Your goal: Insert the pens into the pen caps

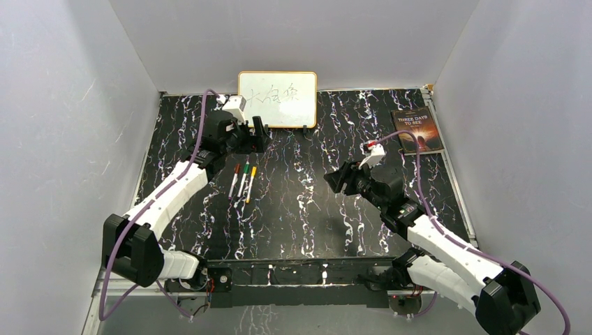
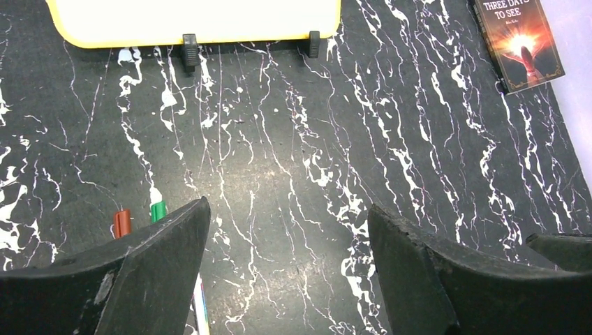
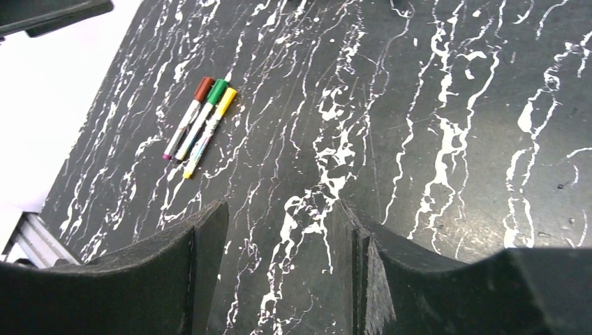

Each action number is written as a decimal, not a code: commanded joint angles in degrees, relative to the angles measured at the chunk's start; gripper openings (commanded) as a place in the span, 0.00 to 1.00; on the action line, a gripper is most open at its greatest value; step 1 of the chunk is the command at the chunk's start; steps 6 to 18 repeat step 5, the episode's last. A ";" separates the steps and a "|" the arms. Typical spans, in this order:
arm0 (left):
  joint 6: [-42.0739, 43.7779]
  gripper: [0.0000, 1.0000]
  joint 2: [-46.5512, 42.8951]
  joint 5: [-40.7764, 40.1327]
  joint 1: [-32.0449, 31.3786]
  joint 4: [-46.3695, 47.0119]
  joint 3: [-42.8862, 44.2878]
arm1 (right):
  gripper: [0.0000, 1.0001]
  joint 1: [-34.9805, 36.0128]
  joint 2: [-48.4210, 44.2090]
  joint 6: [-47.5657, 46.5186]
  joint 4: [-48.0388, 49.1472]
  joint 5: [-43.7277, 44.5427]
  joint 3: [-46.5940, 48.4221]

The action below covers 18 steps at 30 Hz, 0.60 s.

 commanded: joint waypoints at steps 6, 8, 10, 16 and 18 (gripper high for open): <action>2.26 0.81 -4.53 -4.29 -0.13 0.04 -1.18 | 0.59 -0.11 5.06 -4.78 -0.60 5.92 4.58; 2.26 0.81 -4.53 -4.29 -0.13 0.04 -1.18 | 0.59 -0.11 5.06 -4.78 -0.60 5.92 4.58; 2.26 0.81 -4.53 -4.29 -0.13 0.04 -1.18 | 0.59 -0.11 5.06 -4.78 -0.60 5.92 4.58; 2.26 0.81 -4.53 -4.29 -0.13 0.04 -1.18 | 0.59 -0.11 5.06 -4.78 -0.60 5.92 4.58; 2.26 0.81 -4.53 -4.29 -0.13 0.04 -1.18 | 0.59 -0.11 5.06 -4.78 -0.60 5.92 4.58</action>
